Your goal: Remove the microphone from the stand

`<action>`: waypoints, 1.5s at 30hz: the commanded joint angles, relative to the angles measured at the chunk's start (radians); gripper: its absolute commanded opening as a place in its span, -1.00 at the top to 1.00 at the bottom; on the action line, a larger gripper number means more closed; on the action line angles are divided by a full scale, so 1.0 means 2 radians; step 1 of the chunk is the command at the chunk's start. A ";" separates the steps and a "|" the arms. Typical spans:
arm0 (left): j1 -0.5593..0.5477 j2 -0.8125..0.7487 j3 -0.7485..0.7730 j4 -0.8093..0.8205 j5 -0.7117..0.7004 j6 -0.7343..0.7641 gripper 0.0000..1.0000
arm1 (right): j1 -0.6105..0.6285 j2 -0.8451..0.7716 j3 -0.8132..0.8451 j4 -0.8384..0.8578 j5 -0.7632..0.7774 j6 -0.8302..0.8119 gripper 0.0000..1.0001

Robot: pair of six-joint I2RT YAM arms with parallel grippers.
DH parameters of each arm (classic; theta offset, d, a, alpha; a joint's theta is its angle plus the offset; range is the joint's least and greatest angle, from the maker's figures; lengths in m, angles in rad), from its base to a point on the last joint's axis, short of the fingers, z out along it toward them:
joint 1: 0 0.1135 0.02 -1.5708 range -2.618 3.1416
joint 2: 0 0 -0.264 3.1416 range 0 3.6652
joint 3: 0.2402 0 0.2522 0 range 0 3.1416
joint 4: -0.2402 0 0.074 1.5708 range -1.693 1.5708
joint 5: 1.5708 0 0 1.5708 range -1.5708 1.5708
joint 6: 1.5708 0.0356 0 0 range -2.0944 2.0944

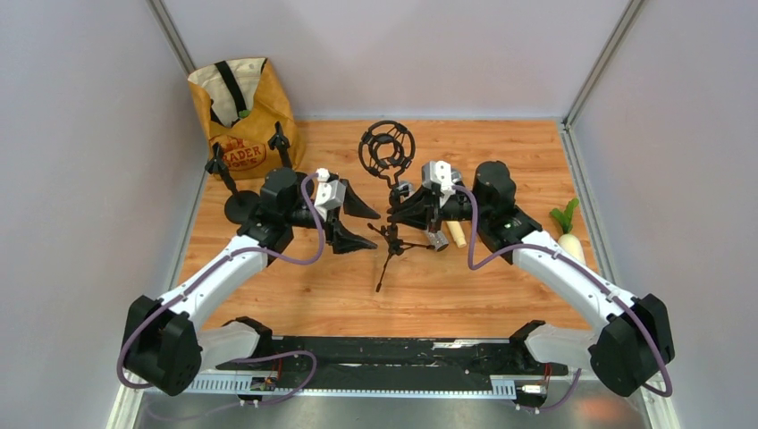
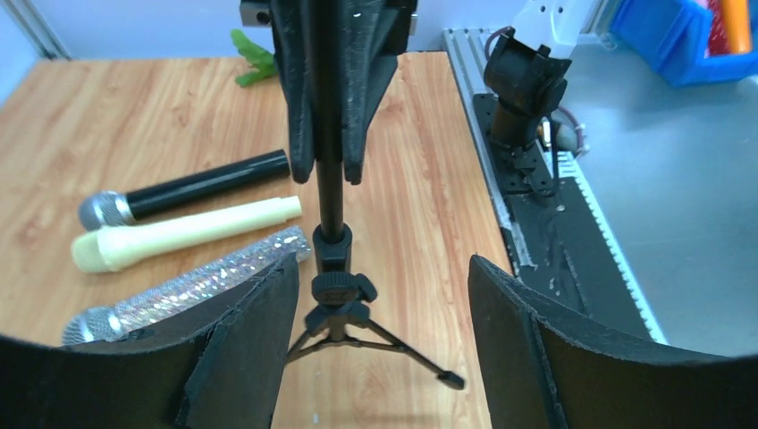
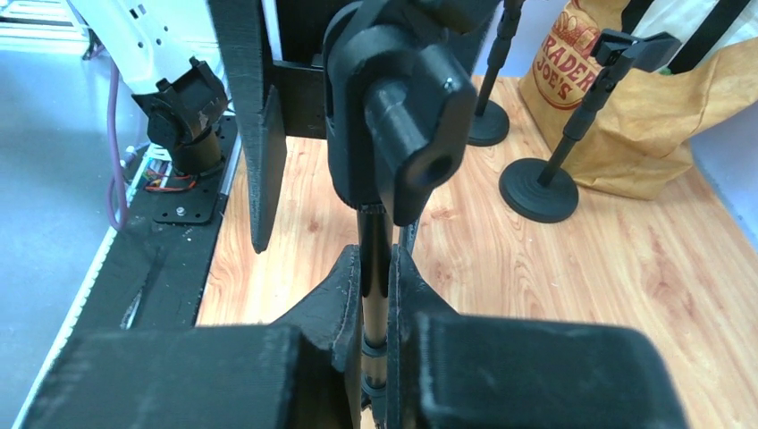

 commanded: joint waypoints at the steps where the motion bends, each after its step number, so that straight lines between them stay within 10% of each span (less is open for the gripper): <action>1: 0.002 -0.025 -0.006 -0.062 0.003 0.113 -0.54 | -0.001 0.001 0.027 0.067 -0.014 0.050 1.00; 45: -0.027 -0.016 -0.024 -0.123 0.004 0.222 -0.60 | -0.001 0.023 0.003 0.154 0.042 0.138 1.00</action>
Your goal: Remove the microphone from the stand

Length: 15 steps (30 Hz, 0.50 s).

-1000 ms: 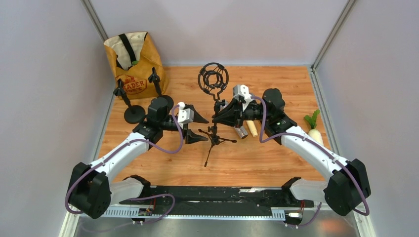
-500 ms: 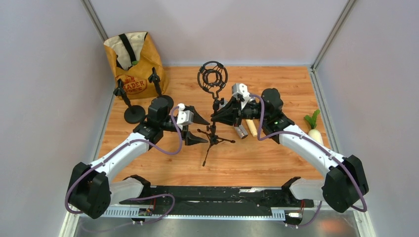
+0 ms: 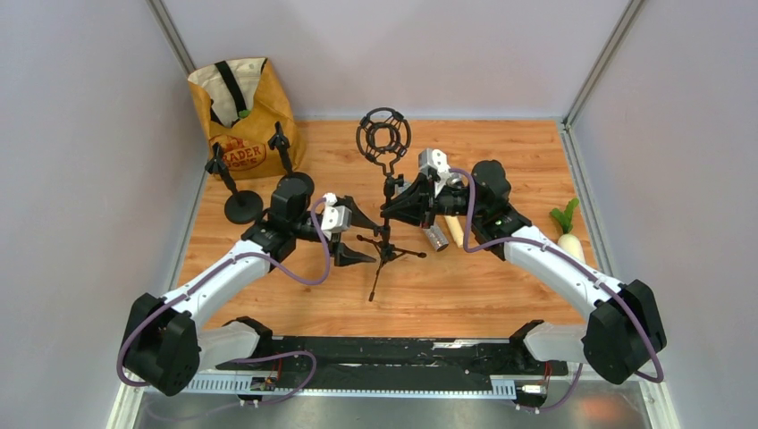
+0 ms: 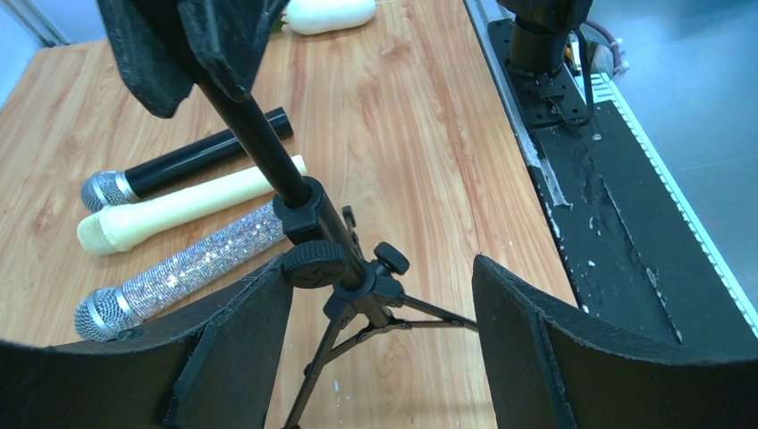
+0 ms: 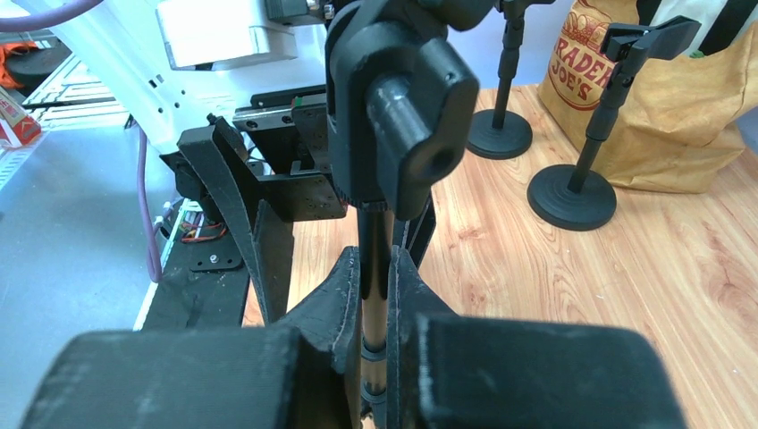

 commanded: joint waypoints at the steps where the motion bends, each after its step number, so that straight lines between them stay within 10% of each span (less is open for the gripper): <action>1: -0.013 -0.002 0.009 -0.042 0.021 0.043 -0.60 | -0.001 -0.016 0.005 0.060 0.033 0.006 1.00; 15: -0.009 -0.001 0.019 -0.051 -0.051 0.051 -0.61 | -0.005 -0.026 -0.005 0.070 0.013 0.003 1.00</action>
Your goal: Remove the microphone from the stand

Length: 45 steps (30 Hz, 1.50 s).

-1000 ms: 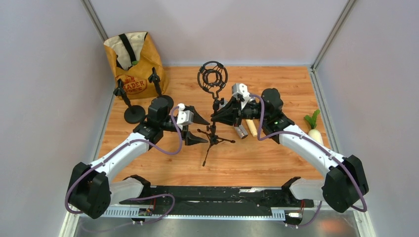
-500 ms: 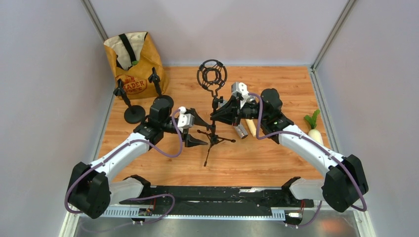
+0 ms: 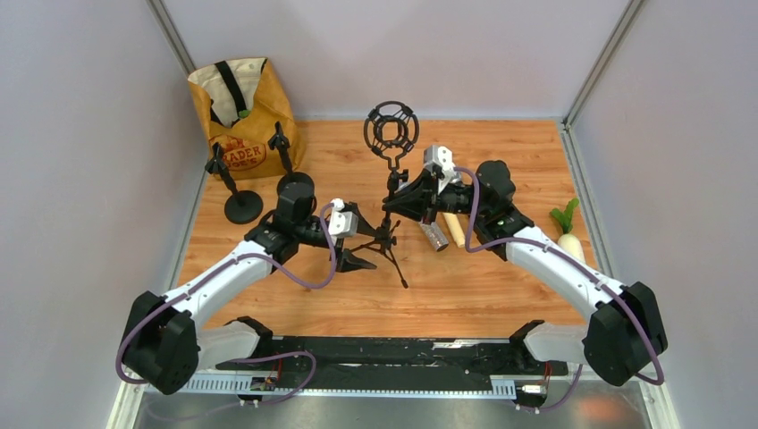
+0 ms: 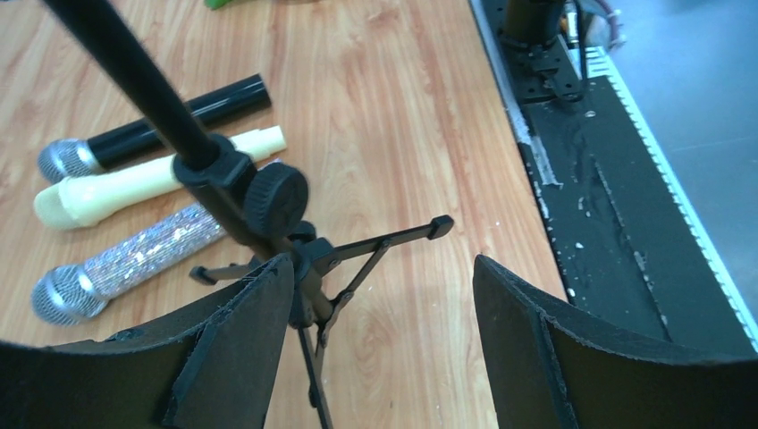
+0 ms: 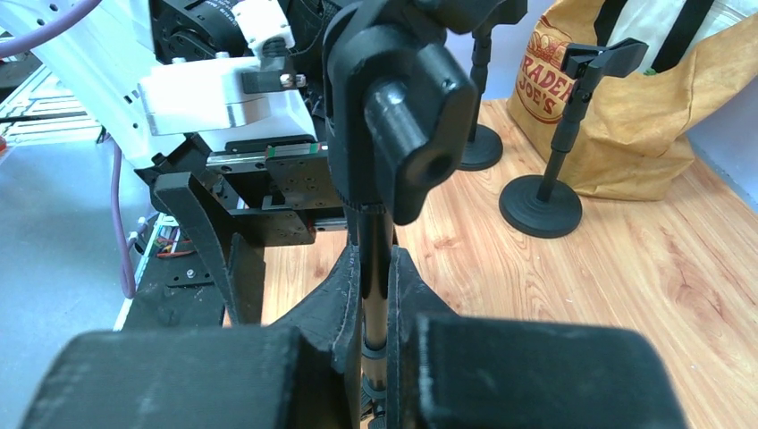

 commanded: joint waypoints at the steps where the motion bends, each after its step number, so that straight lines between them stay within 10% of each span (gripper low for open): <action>1: 0.021 -0.007 0.019 0.009 -0.031 0.014 -0.61 | -0.002 -0.021 -0.008 0.059 -0.005 -0.002 1.00; 27: 0.148 -0.091 0.108 -0.204 0.011 0.121 -0.63 | 0.022 0.038 -0.101 0.152 0.004 -0.070 0.99; 33: 0.148 -0.096 0.102 -0.200 0.020 0.118 -0.63 | 0.020 0.039 -0.110 0.152 -0.011 -0.084 0.74; 38: 0.148 -0.099 0.092 -0.186 0.025 0.111 -0.63 | 0.016 0.031 -0.109 0.132 -0.021 -0.105 0.08; 45: 0.148 -0.105 0.077 -0.170 0.030 0.098 -0.64 | 0.002 0.020 -0.100 0.115 -0.030 -0.102 -0.09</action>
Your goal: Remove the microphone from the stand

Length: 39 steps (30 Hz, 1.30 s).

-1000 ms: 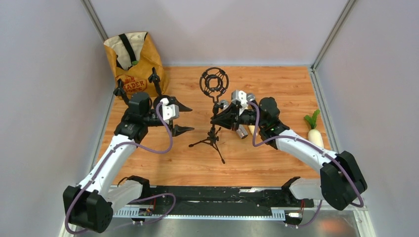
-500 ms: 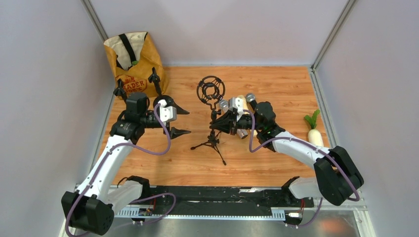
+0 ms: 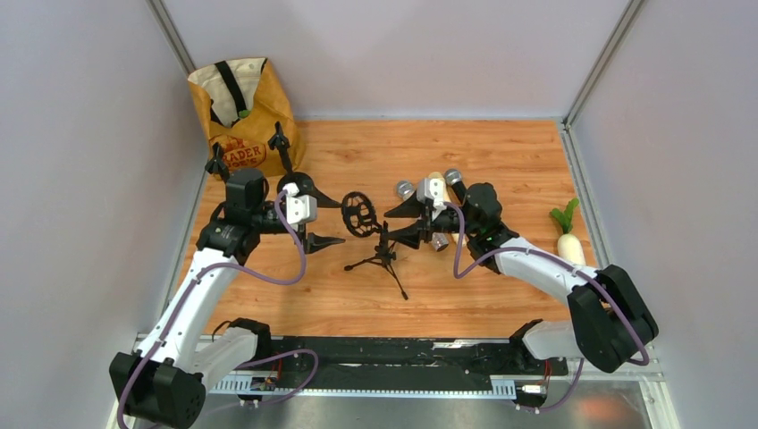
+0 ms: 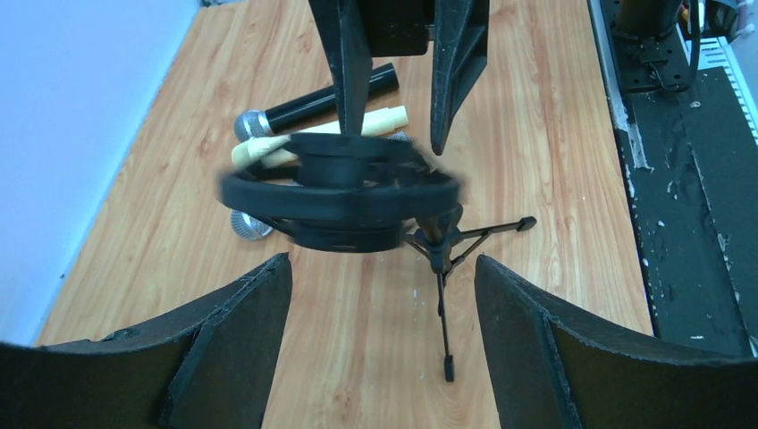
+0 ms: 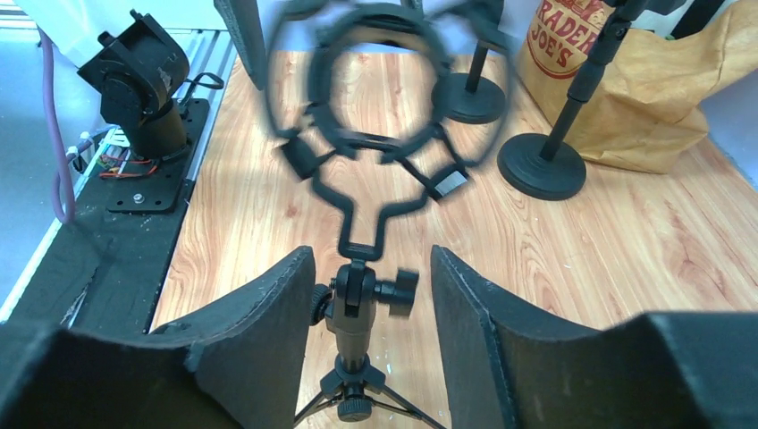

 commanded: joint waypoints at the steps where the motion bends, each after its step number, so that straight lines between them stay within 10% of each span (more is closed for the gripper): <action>1: 0.003 -0.010 -0.008 0.021 0.021 -0.003 -0.64 | -0.008 -0.020 0.010 0.004 -0.020 -0.010 -0.11; 14: 0.010 -0.010 0.018 -0.013 0.015 0.015 -0.64 | -0.038 -0.005 0.025 -0.077 -0.077 -0.082 -0.82; 30: 0.029 -0.032 0.085 -0.248 -0.022 0.160 -0.65 | -0.028 0.103 0.032 -0.037 -0.085 -0.090 -0.55; 39: 0.029 -0.095 0.063 -0.280 -0.123 0.114 -0.66 | 0.002 0.123 0.034 -0.028 -0.068 -0.095 -0.26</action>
